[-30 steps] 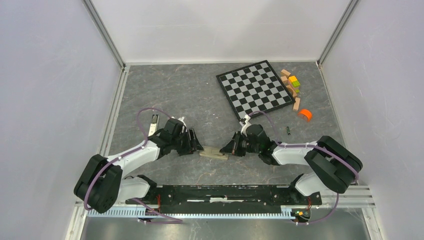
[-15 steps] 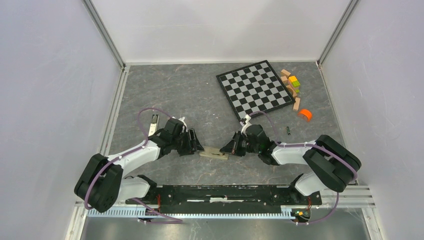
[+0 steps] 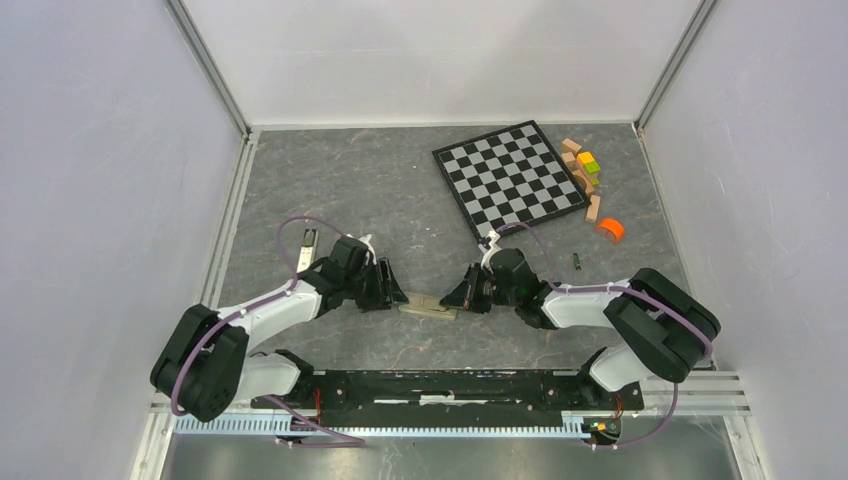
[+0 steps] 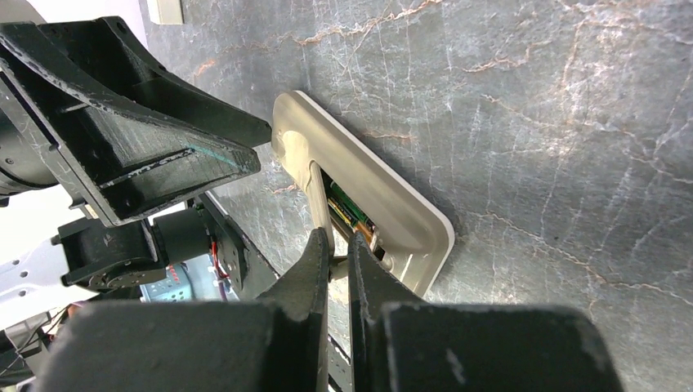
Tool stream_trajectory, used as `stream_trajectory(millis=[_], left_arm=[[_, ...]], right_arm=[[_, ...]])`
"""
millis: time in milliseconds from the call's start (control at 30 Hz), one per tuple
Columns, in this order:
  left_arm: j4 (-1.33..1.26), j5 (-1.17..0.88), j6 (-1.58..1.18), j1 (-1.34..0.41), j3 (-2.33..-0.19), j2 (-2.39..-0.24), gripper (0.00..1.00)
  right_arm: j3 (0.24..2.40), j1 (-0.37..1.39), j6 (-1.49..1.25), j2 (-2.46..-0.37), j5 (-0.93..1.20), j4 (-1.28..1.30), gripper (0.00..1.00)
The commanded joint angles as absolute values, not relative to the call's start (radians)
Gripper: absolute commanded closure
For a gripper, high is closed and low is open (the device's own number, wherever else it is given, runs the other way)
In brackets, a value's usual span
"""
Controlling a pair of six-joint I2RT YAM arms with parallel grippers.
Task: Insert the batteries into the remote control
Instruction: Load the battery cover into the remote control.
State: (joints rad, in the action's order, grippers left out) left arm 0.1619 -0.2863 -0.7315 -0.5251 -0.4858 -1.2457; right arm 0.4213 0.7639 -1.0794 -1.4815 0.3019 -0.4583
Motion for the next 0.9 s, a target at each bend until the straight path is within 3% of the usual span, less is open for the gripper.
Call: stream_trajectory(millis=[0,233,500,867], left_arm=[[0.114,-0.33,-0.695,-0.525,-0.482,-1.254,0.42],[0.085,-0.371,-0.701,-0.525,-0.478,-1.27,0.47],[0.119,-0.331,-0.7,-0.525,-0.486,-1.25,0.46],[0.144,-0.286,-0.704,-0.525,-0.486,-1.22,0.44]], right_arm=[[0.448,0.769,-1.074,-1.504,0.318,-0.465,0.99],[0.455,0.769,-1.088,-1.519,0.349,-0.469,0.9],[0.475,0.769,-1.052,-1.47,0.299,-0.366,0.69],[0.497,0.769,-0.997,-1.384,0.238,-0.245,0.59]])
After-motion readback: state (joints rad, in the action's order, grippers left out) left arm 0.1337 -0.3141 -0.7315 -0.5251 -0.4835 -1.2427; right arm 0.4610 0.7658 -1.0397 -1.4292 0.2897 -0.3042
